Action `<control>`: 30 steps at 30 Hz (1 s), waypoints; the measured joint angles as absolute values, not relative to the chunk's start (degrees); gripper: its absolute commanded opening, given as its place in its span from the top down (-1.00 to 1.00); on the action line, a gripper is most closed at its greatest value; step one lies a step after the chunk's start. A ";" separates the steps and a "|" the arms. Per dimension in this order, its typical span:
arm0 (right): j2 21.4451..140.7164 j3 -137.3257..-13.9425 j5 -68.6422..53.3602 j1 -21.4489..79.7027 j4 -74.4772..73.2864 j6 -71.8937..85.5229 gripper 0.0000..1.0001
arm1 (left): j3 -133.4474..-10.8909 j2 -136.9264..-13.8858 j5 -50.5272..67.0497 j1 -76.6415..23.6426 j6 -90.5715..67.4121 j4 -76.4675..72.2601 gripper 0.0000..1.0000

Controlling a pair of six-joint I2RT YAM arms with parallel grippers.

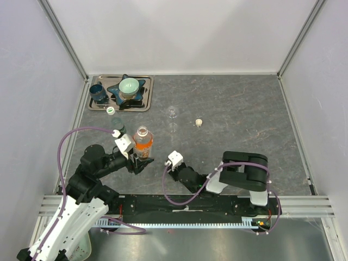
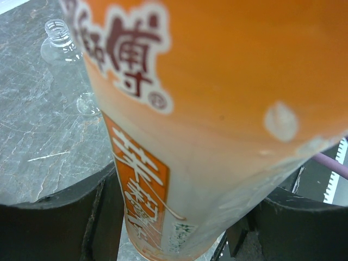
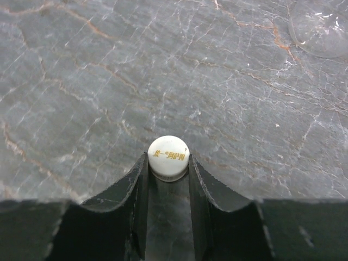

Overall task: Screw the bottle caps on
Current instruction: Screw the bottle cap onto the plastic bottle.

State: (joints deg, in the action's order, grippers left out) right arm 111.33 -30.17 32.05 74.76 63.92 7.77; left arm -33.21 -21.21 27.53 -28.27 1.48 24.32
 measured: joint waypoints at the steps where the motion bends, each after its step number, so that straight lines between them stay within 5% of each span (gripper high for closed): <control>1: 110.08 -29.95 32.03 75.07 62.06 7.57 0.76 | -33.21 -21.19 27.57 -28.21 1.39 24.29 0.89; 9: 75.31 -29.50 28.67 76.66 35.99 5.93 0.78 | -33.21 -20.80 27.64 -27.97 1.37 24.12 0.90; 14: 59.22 -42.76 22.72 76.05 17.32 4.78 0.79 | -33.21 -20.08 30.79 -27.97 1.56 23.42 0.90; 30: 64.53 -75.79 -2.35 71.55 -16.12 3.09 0.80 | -33.87 -21.87 48.38 -27.97 9.82 25.34 0.88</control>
State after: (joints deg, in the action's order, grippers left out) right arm 64.53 -75.79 -2.35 71.55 -16.12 3.09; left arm -33.87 -21.87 48.38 -27.97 9.82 25.34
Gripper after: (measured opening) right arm 0.369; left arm 0.679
